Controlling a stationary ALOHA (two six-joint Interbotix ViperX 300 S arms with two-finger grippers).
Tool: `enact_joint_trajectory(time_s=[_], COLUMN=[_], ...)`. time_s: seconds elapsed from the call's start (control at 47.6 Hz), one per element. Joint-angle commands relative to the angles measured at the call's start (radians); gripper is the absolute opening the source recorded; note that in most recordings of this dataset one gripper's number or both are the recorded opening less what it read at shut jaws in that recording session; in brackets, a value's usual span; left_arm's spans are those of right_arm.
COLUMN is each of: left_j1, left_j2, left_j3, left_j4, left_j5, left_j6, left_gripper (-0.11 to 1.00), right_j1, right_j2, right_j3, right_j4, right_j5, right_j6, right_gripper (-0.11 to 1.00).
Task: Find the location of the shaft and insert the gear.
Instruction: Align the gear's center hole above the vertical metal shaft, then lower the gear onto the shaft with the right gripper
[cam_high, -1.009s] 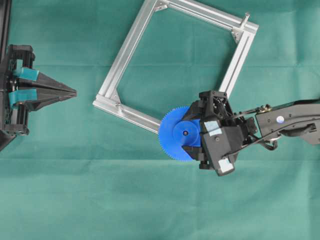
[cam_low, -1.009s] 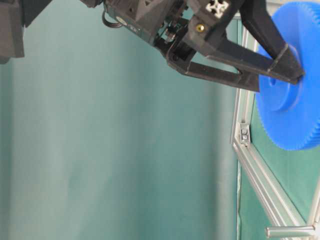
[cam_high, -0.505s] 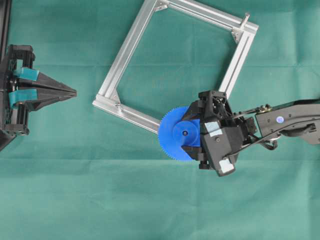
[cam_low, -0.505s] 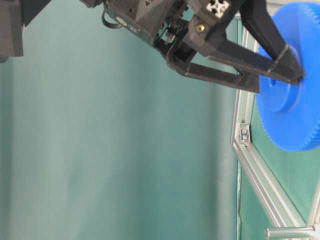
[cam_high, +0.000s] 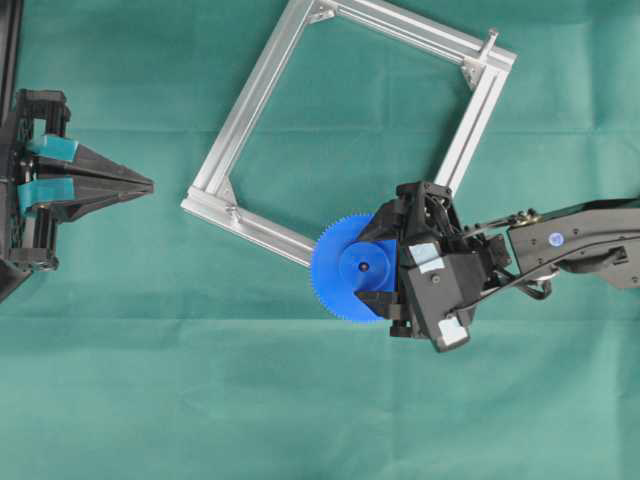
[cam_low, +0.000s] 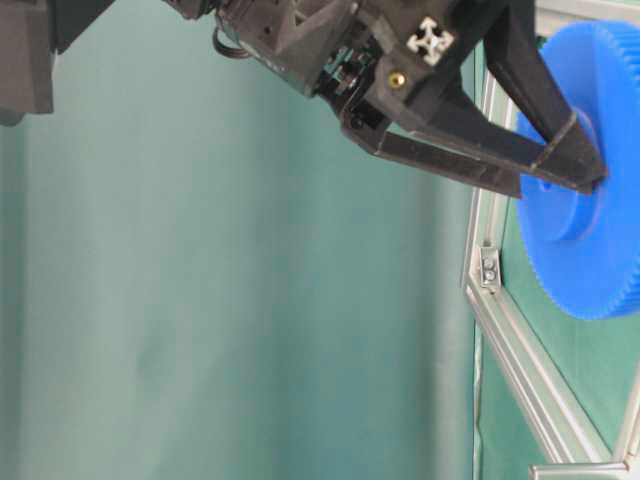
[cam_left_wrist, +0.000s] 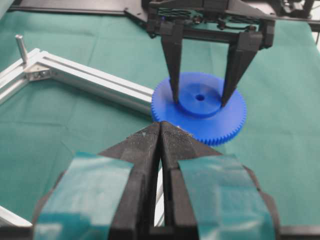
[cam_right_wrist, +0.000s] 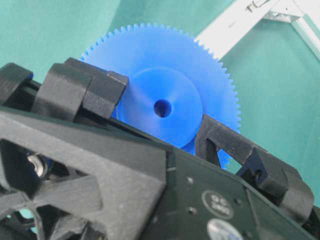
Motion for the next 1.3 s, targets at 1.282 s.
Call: enact_joint_trajectory(time_s=[1.282], left_j1=[0.002], left_j2=[0.005], left_j3=[-0.026], left_j4=[-0.005], left_j5=[-0.008], left_j6=[-0.012], left_gripper=[0.01], right_j1=[-0.011], right_j2=[-0.046], right_j3=[0.064], right_j4=[-0.002], right_j5=[-0.199], right_j6=[0.003], right_gripper=[0.69])
